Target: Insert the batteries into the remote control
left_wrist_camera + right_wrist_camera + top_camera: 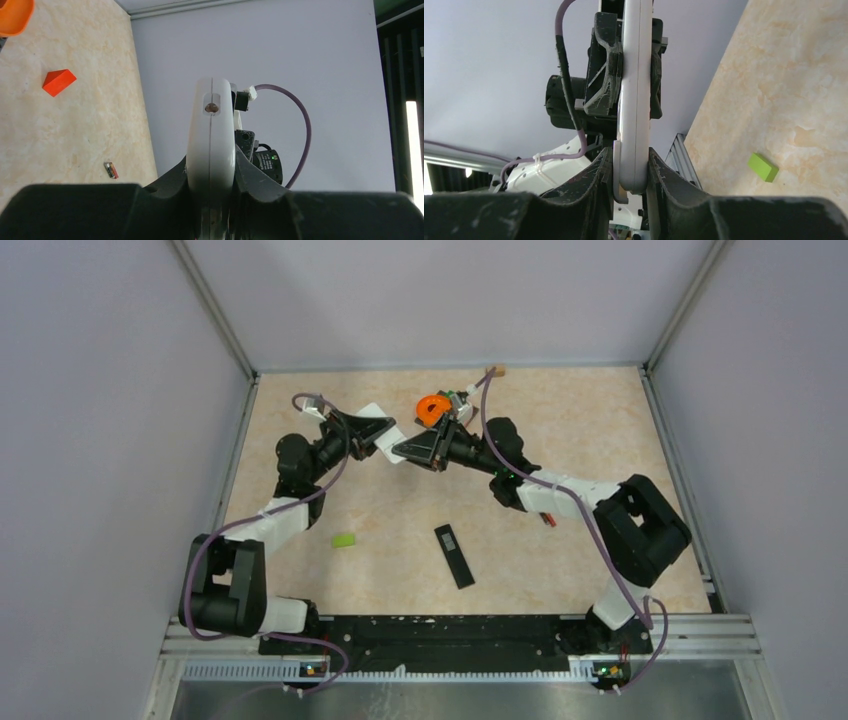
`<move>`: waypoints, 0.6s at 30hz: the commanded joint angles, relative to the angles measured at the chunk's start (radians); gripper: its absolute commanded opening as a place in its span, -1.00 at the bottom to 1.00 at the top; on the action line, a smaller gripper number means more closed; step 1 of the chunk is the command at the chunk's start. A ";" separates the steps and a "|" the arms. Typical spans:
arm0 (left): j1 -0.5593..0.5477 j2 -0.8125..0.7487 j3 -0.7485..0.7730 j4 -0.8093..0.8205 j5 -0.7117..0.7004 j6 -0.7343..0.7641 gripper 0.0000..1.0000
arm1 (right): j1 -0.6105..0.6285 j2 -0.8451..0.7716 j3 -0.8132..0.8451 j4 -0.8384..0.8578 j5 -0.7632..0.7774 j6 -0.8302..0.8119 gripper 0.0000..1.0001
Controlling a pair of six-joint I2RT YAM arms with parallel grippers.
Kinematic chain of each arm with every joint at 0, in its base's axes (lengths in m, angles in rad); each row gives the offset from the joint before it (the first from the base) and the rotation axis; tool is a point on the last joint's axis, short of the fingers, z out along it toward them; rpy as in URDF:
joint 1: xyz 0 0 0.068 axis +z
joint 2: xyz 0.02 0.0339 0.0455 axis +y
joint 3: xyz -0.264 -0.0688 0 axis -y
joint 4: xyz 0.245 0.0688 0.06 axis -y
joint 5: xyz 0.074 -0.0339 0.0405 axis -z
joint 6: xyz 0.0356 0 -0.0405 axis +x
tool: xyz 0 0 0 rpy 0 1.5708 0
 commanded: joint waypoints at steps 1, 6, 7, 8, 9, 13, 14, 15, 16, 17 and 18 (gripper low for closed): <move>-0.042 -0.052 0.089 0.099 0.173 -0.074 -1.00 | 0.012 0.057 0.015 0.103 -0.076 -0.035 -0.55; -0.040 -0.057 0.121 0.017 0.203 0.004 -1.00 | -0.005 0.045 0.042 0.012 -0.151 -0.098 -0.52; -0.039 -0.056 0.129 0.001 0.211 0.017 -1.00 | -0.007 0.046 0.049 -0.011 -0.168 -0.115 -0.52; -0.040 -0.055 0.136 -0.010 0.216 0.026 -1.00 | -0.009 0.046 0.061 -0.047 -0.185 -0.141 -0.52; -0.040 -0.053 0.141 -0.012 0.223 0.033 -1.00 | -0.010 0.045 0.071 -0.087 -0.194 -0.170 -0.52; -0.041 -0.042 0.172 -0.018 0.268 0.052 -1.00 | -0.013 0.050 0.124 -0.266 -0.195 -0.278 -0.53; -0.041 -0.044 0.172 -0.019 0.267 0.054 -1.00 | -0.014 0.051 0.126 -0.275 -0.193 -0.285 -0.53; -0.041 -0.046 0.171 -0.026 0.265 0.058 -1.00 | -0.014 0.050 0.127 -0.280 -0.189 -0.286 -0.53; -0.041 -0.047 0.169 -0.034 0.263 0.063 -1.00 | -0.013 0.046 0.125 -0.279 -0.177 -0.282 -0.52; -0.041 -0.049 0.167 -0.040 0.260 0.066 -1.00 | -0.014 0.042 0.122 -0.275 -0.164 -0.272 -0.52; -0.041 -0.051 0.164 -0.039 0.253 0.066 -1.00 | -0.014 0.039 0.118 -0.268 -0.148 -0.264 -0.52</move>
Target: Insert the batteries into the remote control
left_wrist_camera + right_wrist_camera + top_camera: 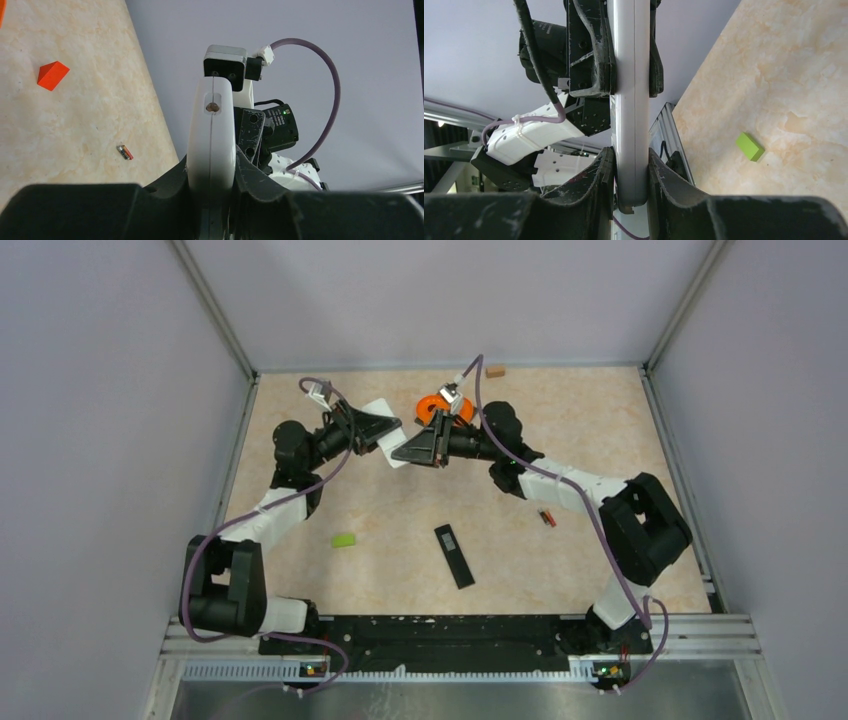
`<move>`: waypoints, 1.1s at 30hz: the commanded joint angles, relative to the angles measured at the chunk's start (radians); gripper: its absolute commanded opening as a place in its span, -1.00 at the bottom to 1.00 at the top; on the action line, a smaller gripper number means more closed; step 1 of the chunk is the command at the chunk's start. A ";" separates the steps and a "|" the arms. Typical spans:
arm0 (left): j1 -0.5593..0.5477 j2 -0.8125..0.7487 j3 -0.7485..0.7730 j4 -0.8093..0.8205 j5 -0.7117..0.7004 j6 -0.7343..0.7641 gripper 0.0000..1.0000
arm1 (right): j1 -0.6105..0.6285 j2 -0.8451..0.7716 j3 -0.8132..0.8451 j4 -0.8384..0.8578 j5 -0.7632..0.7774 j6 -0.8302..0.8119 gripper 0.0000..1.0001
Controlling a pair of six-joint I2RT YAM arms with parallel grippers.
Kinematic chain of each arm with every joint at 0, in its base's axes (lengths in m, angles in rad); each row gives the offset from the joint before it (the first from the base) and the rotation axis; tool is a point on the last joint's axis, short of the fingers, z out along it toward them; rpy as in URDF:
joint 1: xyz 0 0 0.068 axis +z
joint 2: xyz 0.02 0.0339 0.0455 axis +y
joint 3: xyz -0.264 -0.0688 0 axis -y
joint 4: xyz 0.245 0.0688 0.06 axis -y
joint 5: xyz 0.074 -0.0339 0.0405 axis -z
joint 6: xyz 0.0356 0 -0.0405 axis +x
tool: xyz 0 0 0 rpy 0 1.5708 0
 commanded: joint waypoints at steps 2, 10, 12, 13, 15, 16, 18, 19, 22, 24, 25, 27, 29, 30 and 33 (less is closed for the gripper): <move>-0.046 -0.052 0.049 0.041 0.079 -0.060 -1.00 | 0.019 0.022 0.002 -0.098 0.101 -0.088 -0.51; -0.047 -0.063 0.037 0.018 0.085 -0.118 -1.00 | 0.018 0.051 0.021 -0.046 0.169 0.015 -0.49; -0.047 -0.069 0.036 -0.026 0.076 -0.121 -1.00 | 0.019 0.049 0.028 -0.069 0.182 0.040 -0.44; -0.047 -0.071 0.034 -0.040 0.070 -0.123 -1.00 | 0.019 0.045 0.028 -0.075 0.190 0.052 -0.41; -0.045 -0.077 0.022 -0.046 0.038 -0.134 -1.00 | 0.020 0.035 0.029 -0.117 0.211 0.065 -0.38; -0.041 -0.079 0.016 -0.046 0.023 -0.141 -1.00 | 0.019 0.029 0.027 -0.135 0.222 0.071 -0.38; -0.032 -0.085 0.005 -0.046 -0.005 -0.148 -1.00 | 0.019 0.017 0.025 -0.174 0.244 0.069 -0.38; -0.030 -0.088 0.002 -0.042 -0.016 -0.151 -1.00 | 0.019 0.010 0.021 -0.194 0.259 0.062 -0.38; -0.026 -0.089 -0.002 -0.030 -0.032 -0.159 -1.00 | 0.019 0.003 0.006 -0.210 0.278 0.056 -0.32; -0.026 -0.085 -0.001 -0.030 -0.032 -0.163 -1.00 | 0.019 -0.001 -0.004 -0.192 0.277 0.059 -0.24; -0.026 -0.084 -0.002 -0.032 -0.032 -0.163 -1.00 | 0.019 -0.002 -0.009 -0.175 0.275 0.064 -0.17; -0.024 -0.082 -0.011 -0.036 -0.038 -0.161 -1.00 | 0.018 -0.008 -0.019 -0.137 0.269 0.074 -0.06; -0.022 -0.079 -0.019 -0.043 -0.047 -0.158 -1.00 | 0.018 -0.009 -0.020 -0.108 0.257 0.078 0.02; -0.021 -0.079 -0.022 -0.048 -0.051 -0.152 -1.00 | 0.018 -0.009 -0.017 -0.090 0.249 0.080 0.05; -0.019 -0.074 -0.029 -0.073 -0.067 -0.132 -1.00 | 0.018 -0.013 -0.024 -0.033 0.231 0.097 0.18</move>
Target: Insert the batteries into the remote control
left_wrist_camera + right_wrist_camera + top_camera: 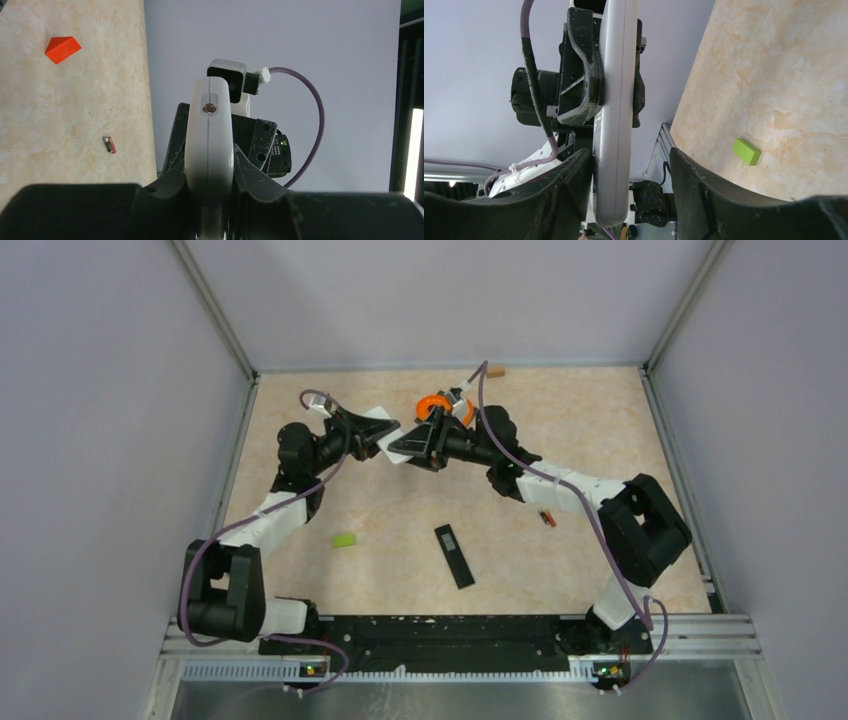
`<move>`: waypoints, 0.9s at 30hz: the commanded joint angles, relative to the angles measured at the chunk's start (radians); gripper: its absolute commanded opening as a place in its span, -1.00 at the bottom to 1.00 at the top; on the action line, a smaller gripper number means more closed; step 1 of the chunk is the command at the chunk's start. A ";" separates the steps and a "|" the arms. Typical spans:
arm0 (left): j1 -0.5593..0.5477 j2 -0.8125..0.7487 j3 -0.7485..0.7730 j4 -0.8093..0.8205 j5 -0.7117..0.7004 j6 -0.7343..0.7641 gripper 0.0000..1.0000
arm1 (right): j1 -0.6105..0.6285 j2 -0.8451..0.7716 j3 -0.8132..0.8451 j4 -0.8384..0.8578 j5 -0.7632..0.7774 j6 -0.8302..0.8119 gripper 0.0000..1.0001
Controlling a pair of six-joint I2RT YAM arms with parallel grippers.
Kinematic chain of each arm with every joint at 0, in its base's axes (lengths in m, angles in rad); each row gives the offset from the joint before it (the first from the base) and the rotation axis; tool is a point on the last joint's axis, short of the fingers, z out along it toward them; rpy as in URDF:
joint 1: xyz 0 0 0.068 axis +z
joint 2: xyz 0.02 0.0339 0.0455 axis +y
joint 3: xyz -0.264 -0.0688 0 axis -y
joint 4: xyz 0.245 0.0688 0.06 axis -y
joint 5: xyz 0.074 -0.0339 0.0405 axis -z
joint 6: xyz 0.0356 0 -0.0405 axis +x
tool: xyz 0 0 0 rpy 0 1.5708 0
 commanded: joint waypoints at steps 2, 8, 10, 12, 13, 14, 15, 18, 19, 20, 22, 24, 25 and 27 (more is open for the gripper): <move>-0.015 -0.050 -0.007 0.065 0.020 -0.012 -1.00 | 0.002 -0.012 -0.028 0.092 0.048 0.016 0.31; -0.009 -0.033 -0.018 0.055 -0.008 0.000 -1.00 | 0.002 -0.052 -0.059 0.190 0.044 0.030 0.60; -0.008 -0.030 -0.020 0.051 -0.015 0.013 -1.00 | -0.001 -0.069 -0.074 0.220 0.046 0.031 0.62; -0.007 -0.023 -0.020 0.048 -0.023 0.022 -1.00 | -0.002 -0.086 -0.088 0.244 0.050 0.032 0.63; -0.006 -0.020 -0.022 0.048 -0.027 0.024 -1.00 | -0.003 -0.094 -0.095 0.249 0.051 0.033 0.64; -0.005 -0.019 -0.021 0.050 -0.028 0.026 -1.00 | -0.004 -0.100 -0.105 0.256 0.055 0.035 0.64; -0.005 -0.014 -0.019 0.052 -0.028 0.026 -1.00 | -0.005 -0.106 -0.112 0.259 0.056 0.036 0.64; -0.005 -0.009 -0.017 0.068 -0.024 0.019 -1.00 | -0.008 -0.111 -0.128 0.250 0.055 0.050 0.58; -0.005 -0.008 -0.018 0.074 -0.022 0.015 -1.00 | -0.008 -0.110 -0.135 0.258 0.052 0.059 0.52; -0.005 -0.007 -0.018 0.079 -0.021 0.014 -1.00 | -0.008 -0.108 -0.142 0.271 0.044 0.067 0.43; -0.005 -0.005 -0.016 0.091 -0.018 0.007 -1.00 | -0.008 -0.096 -0.149 0.296 0.029 0.077 0.25; -0.005 -0.002 -0.014 0.101 -0.014 0.001 -1.00 | -0.008 -0.085 -0.149 0.305 0.021 0.080 0.06; -0.005 0.000 -0.014 0.105 -0.012 -0.002 -1.00 | -0.007 -0.081 -0.149 0.305 0.020 0.080 -0.02; -0.005 0.000 -0.013 0.110 -0.006 -0.008 -1.00 | -0.006 -0.071 -0.145 0.305 0.017 0.073 -0.21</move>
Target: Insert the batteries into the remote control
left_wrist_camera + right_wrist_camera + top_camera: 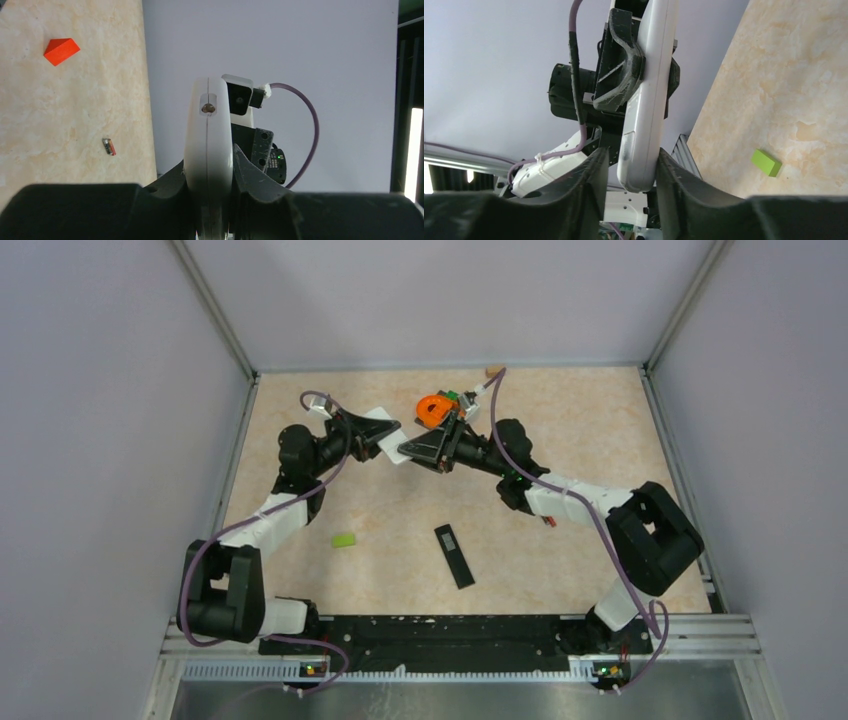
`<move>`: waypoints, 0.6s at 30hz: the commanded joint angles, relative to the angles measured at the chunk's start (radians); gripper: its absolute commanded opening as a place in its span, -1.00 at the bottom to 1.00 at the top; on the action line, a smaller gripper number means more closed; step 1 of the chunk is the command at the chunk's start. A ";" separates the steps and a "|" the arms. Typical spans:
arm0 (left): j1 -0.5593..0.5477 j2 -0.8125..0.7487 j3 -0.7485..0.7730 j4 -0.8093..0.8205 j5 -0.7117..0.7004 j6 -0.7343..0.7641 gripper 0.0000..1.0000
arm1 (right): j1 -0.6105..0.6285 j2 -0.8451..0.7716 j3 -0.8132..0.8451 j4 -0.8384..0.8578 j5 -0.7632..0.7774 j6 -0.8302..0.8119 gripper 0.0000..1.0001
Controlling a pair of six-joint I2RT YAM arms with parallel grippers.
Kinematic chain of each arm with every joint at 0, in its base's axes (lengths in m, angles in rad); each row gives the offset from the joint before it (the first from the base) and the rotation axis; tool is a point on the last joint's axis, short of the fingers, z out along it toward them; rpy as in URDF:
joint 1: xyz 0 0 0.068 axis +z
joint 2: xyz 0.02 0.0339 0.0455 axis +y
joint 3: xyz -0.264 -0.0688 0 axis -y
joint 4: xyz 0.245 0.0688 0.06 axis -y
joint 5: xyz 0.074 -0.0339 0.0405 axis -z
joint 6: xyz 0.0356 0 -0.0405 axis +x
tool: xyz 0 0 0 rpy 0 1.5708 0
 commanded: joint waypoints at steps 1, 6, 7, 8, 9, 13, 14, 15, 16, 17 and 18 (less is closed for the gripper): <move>0.003 0.006 0.003 0.091 0.016 -0.016 -1.00 | -0.002 0.003 0.002 0.070 -0.018 -0.002 -0.29; 0.000 0.001 -0.002 0.121 0.037 -0.040 -1.00 | 0.003 0.038 0.037 0.020 0.001 -0.035 -0.59; -0.002 -0.001 -0.006 0.134 0.044 -0.051 -1.00 | 0.006 0.045 0.043 0.008 0.014 -0.041 -0.62; -0.005 -0.004 -0.008 0.136 0.054 -0.058 -1.00 | 0.008 0.054 0.051 0.001 0.021 -0.049 -0.65; -0.010 -0.009 -0.007 0.132 0.070 -0.059 -1.00 | 0.010 0.062 0.060 -0.018 0.031 -0.054 -0.69; -0.029 -0.042 -0.032 0.102 0.091 -0.048 -1.00 | 0.010 0.092 0.089 -0.013 0.059 -0.058 -0.72; -0.032 -0.054 -0.041 0.085 0.092 -0.037 -1.00 | 0.010 0.100 0.101 -0.015 0.061 -0.058 -0.72; -0.034 -0.066 -0.049 0.075 0.090 -0.023 -1.00 | 0.010 0.110 0.112 -0.016 0.065 -0.054 -0.72; -0.038 -0.079 -0.055 0.060 0.087 -0.008 -1.00 | 0.011 0.118 0.127 -0.019 0.067 -0.050 -0.72; -0.040 -0.091 -0.058 0.040 0.084 0.007 -1.00 | 0.010 0.125 0.139 -0.033 0.073 -0.047 -0.71; -0.041 -0.101 -0.061 0.028 0.082 0.022 -1.00 | 0.010 0.131 0.149 -0.045 0.080 -0.042 -0.71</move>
